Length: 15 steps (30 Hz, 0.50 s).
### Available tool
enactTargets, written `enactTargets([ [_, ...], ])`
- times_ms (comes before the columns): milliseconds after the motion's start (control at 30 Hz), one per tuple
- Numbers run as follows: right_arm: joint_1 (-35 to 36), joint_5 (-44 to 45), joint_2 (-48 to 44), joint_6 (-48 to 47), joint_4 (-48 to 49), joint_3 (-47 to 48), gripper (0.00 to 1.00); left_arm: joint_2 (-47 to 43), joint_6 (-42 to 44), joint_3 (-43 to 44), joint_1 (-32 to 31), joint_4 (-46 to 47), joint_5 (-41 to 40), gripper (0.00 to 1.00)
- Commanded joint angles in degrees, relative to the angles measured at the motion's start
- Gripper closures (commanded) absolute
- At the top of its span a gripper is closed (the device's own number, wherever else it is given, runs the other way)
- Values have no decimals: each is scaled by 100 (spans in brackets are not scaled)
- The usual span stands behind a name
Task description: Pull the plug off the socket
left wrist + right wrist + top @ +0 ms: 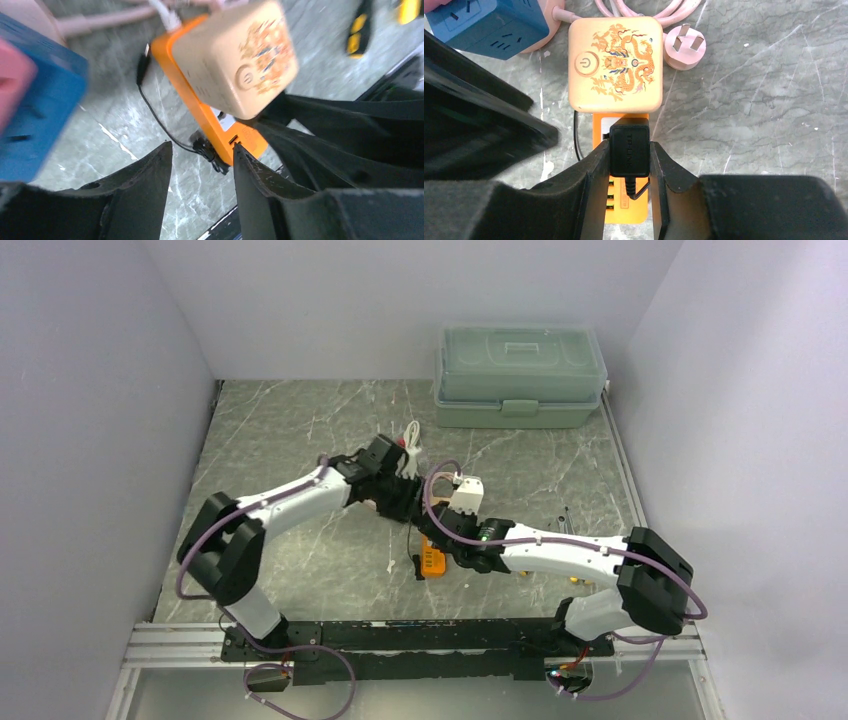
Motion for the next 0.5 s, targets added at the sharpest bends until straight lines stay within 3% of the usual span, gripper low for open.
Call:
enactTargets([
  [0, -6, 167, -230, -160, 123, -123, 82, -695, -221, 3, 387, 871, 522, 46],
  [467, 3, 119, -366, -152, 266, -287, 84, 215, -700, 401, 366, 1286, 1290, 44],
])
